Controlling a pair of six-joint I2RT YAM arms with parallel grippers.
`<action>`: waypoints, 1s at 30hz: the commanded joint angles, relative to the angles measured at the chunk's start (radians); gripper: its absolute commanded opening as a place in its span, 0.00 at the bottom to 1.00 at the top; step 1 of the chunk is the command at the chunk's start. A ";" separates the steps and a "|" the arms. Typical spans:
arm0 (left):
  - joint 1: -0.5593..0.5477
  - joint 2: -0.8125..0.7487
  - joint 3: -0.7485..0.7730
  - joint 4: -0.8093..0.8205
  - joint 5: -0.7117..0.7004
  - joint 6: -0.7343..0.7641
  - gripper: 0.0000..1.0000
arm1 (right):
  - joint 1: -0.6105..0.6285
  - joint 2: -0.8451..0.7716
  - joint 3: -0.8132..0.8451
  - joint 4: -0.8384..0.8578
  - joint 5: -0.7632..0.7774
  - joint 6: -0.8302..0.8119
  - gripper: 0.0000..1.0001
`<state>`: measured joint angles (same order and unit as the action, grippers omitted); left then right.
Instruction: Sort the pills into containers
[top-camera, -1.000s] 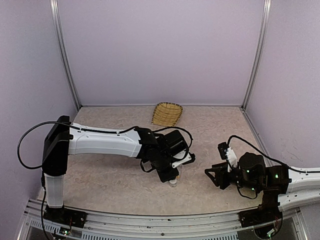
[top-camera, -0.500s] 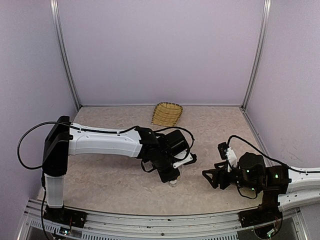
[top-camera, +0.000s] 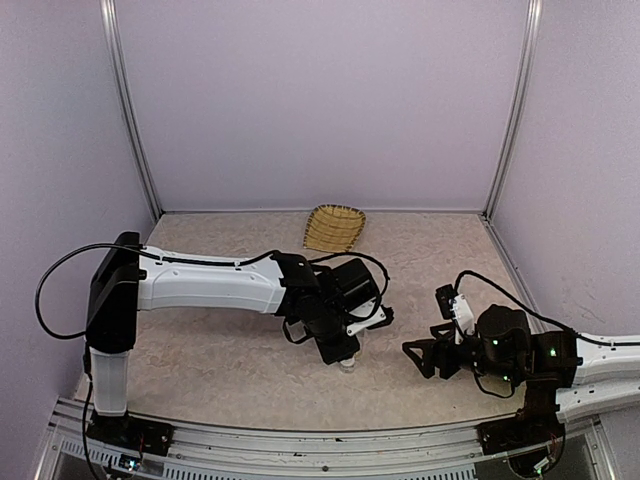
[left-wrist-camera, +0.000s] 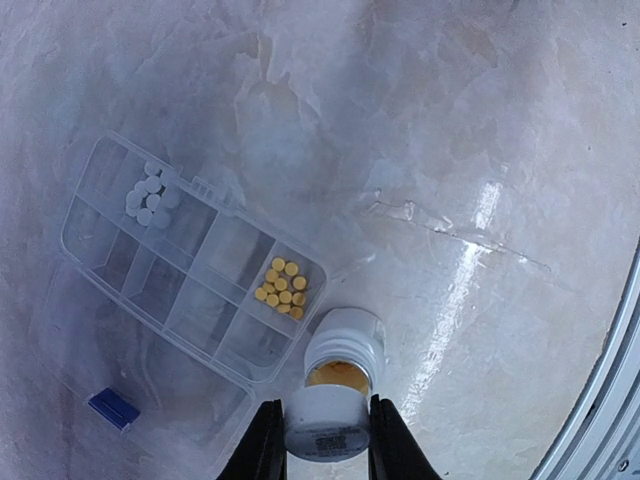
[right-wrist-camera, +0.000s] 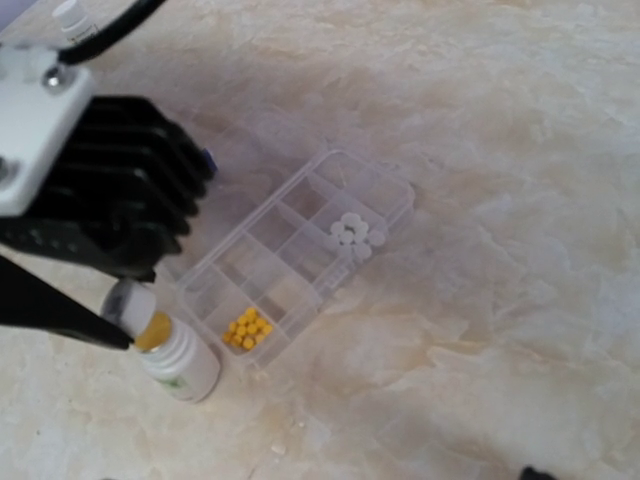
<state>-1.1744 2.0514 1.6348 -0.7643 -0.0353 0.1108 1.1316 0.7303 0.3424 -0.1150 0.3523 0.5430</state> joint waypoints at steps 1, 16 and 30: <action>-0.006 0.020 0.030 -0.009 -0.008 0.010 0.22 | -0.009 0.007 -0.004 0.010 -0.004 -0.003 0.85; -0.010 0.043 0.050 -0.025 -0.028 0.019 0.24 | -0.013 0.001 0.003 0.002 -0.003 -0.012 0.87; -0.008 0.053 0.067 -0.023 -0.039 0.024 0.28 | -0.018 -0.001 -0.011 0.010 -0.007 -0.008 0.88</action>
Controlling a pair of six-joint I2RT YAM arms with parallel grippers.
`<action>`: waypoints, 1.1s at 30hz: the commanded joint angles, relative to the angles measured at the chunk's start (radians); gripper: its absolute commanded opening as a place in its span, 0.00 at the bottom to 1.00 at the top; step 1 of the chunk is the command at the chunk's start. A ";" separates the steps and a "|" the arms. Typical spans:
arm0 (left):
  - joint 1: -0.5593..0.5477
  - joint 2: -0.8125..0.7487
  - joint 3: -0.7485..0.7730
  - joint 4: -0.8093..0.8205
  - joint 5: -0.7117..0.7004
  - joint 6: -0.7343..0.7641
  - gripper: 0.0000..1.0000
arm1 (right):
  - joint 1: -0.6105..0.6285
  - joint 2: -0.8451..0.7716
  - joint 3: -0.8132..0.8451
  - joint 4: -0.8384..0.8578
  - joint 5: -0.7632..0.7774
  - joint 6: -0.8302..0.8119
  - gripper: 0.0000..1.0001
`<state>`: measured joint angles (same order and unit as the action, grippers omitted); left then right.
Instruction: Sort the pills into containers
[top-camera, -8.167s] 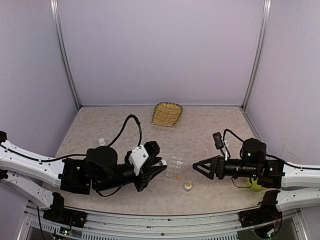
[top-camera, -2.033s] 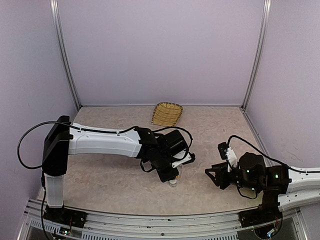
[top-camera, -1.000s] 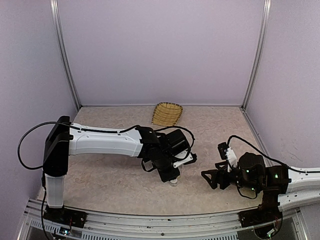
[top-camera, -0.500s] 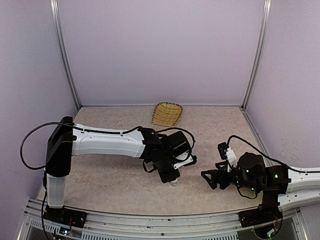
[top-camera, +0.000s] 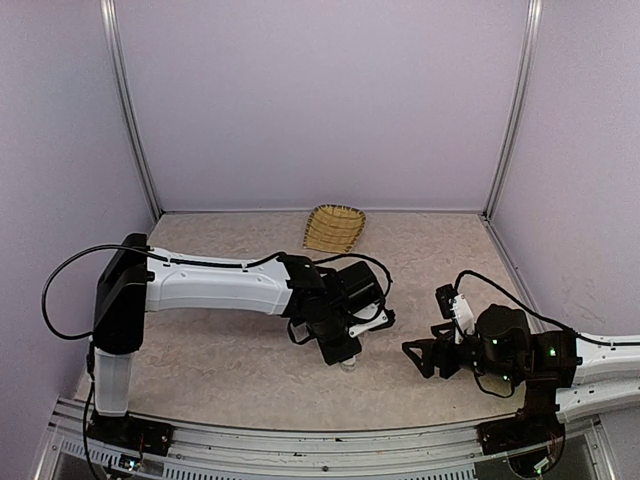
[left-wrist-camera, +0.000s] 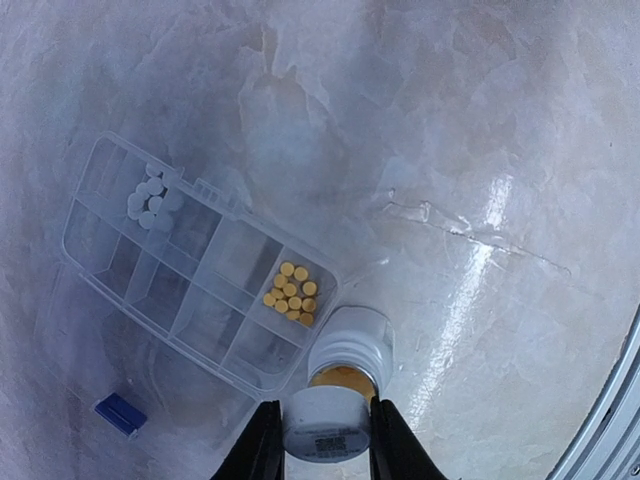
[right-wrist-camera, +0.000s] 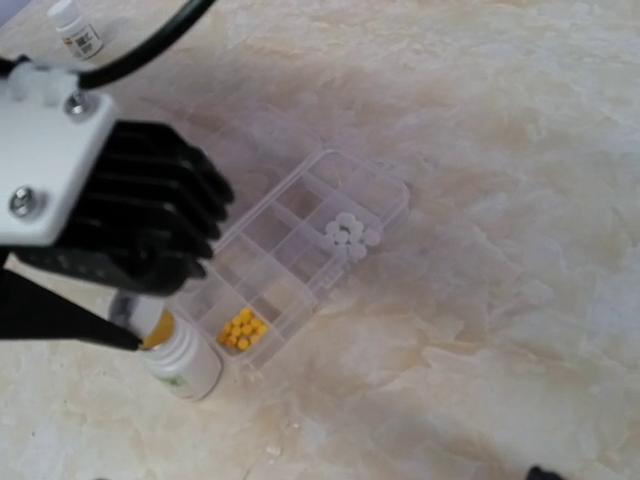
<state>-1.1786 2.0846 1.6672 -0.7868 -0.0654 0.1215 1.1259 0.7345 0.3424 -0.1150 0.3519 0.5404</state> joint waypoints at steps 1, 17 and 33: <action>-0.004 0.020 0.037 0.001 -0.009 0.013 0.28 | -0.012 -0.004 -0.011 0.010 -0.007 -0.005 0.88; -0.007 0.038 0.058 -0.017 -0.006 0.025 0.32 | -0.017 -0.020 -0.017 0.005 -0.009 -0.001 0.88; 0.041 -0.080 0.020 0.096 -0.066 -0.027 0.54 | -0.021 -0.022 -0.012 0.001 -0.005 0.008 0.90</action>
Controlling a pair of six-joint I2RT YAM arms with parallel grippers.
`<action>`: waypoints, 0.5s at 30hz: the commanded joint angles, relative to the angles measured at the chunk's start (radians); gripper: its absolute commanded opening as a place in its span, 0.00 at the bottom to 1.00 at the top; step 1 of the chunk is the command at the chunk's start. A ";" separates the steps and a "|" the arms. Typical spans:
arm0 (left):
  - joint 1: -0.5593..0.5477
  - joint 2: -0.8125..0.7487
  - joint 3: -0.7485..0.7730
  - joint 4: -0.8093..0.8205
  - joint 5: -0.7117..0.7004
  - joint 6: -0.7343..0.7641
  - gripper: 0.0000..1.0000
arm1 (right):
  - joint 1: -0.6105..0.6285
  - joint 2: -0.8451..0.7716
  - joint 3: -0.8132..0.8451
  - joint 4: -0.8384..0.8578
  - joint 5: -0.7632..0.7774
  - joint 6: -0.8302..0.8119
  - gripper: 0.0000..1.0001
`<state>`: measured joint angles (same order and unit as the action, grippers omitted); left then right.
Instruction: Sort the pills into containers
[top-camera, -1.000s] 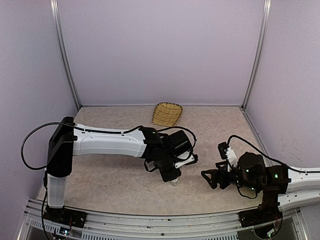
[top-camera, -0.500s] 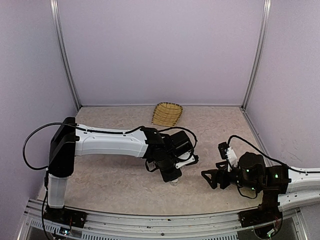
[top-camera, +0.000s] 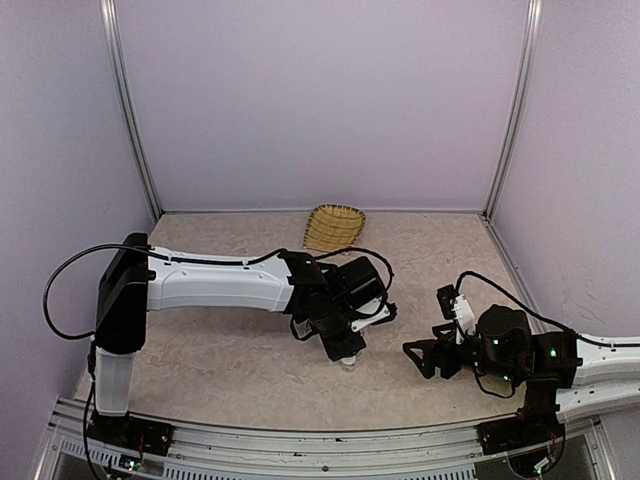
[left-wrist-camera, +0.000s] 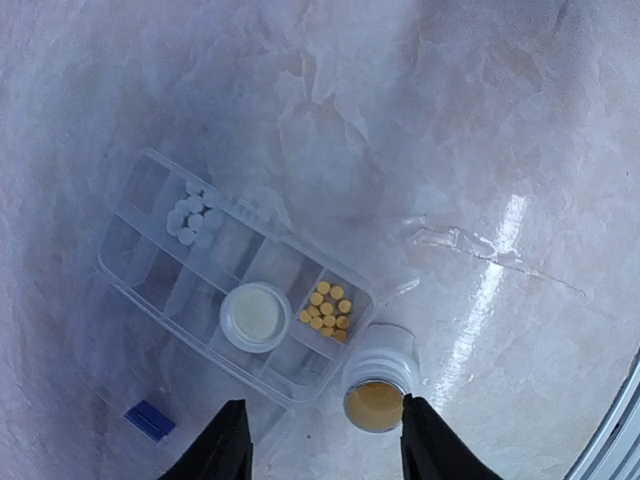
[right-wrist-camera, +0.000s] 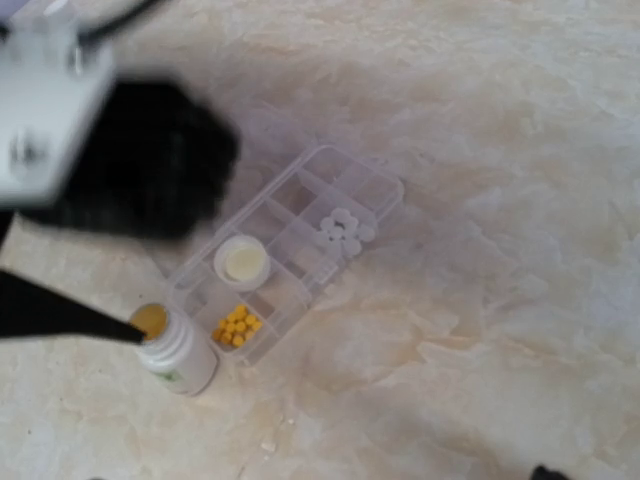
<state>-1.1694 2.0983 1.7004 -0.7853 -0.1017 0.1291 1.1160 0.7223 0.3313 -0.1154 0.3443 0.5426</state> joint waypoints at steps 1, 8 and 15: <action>0.039 -0.109 -0.029 0.125 -0.027 -0.042 0.57 | -0.013 -0.006 0.002 0.000 0.005 0.006 0.90; 0.056 -0.052 0.004 0.144 -0.044 -0.049 0.59 | -0.029 0.054 0.053 -0.013 0.023 -0.002 0.91; 0.088 0.005 0.032 0.124 -0.049 -0.042 0.53 | -0.033 0.054 0.059 -0.013 0.016 0.006 0.90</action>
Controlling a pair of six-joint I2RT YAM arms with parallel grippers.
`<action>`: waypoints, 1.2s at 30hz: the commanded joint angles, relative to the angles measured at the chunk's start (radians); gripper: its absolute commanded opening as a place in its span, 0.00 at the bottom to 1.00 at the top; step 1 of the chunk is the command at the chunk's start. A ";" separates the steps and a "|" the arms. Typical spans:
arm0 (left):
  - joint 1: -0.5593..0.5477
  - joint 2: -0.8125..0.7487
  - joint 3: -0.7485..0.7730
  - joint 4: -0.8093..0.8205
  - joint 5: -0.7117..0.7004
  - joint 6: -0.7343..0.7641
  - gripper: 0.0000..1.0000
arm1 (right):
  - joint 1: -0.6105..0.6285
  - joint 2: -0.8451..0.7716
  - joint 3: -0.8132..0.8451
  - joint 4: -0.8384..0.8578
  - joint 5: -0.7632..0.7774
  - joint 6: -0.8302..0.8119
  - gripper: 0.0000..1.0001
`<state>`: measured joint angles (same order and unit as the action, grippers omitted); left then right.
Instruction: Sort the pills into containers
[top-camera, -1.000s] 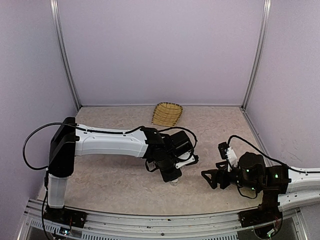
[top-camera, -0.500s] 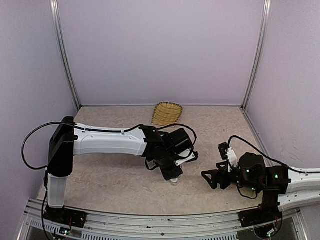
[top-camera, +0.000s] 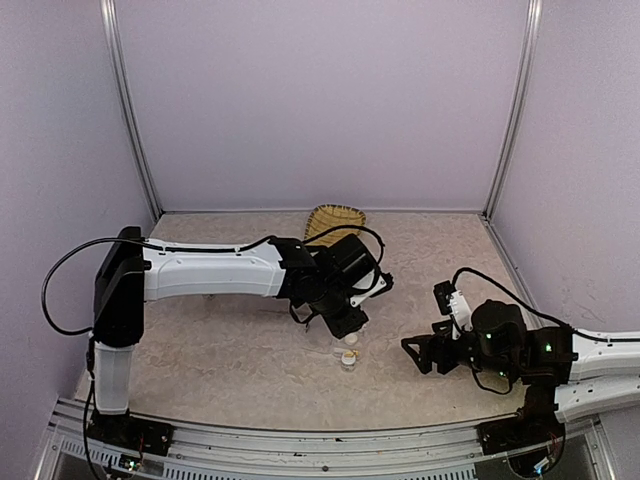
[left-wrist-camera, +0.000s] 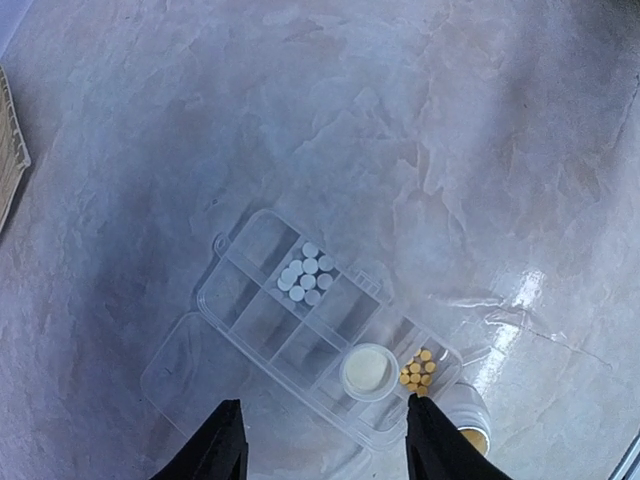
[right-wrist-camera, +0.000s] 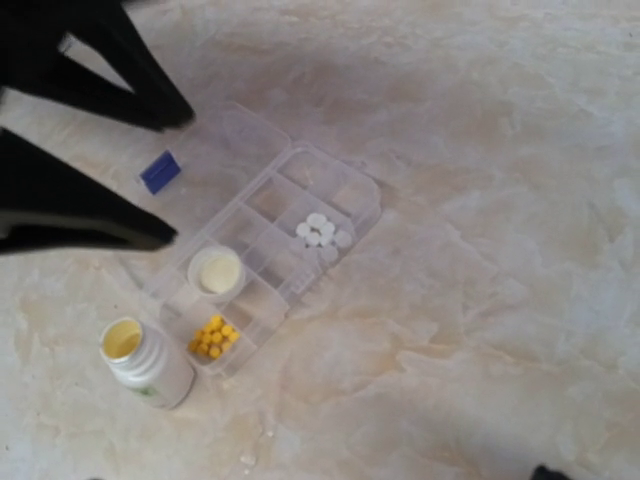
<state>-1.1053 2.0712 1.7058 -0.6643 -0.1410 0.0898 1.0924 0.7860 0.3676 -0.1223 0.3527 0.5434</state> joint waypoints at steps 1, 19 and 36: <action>0.028 0.034 0.024 0.004 -0.005 -0.001 0.52 | -0.009 -0.014 0.018 -0.006 0.007 0.008 0.90; 0.067 0.085 0.003 0.008 0.126 0.006 0.49 | -0.011 -0.040 0.002 -0.003 -0.005 0.020 0.90; 0.067 0.128 0.011 -0.020 0.152 0.014 0.35 | -0.012 -0.024 0.009 -0.001 -0.002 0.006 0.90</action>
<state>-1.0355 2.1799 1.7061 -0.6716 -0.0032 0.0948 1.0897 0.7620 0.3679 -0.1226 0.3450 0.5510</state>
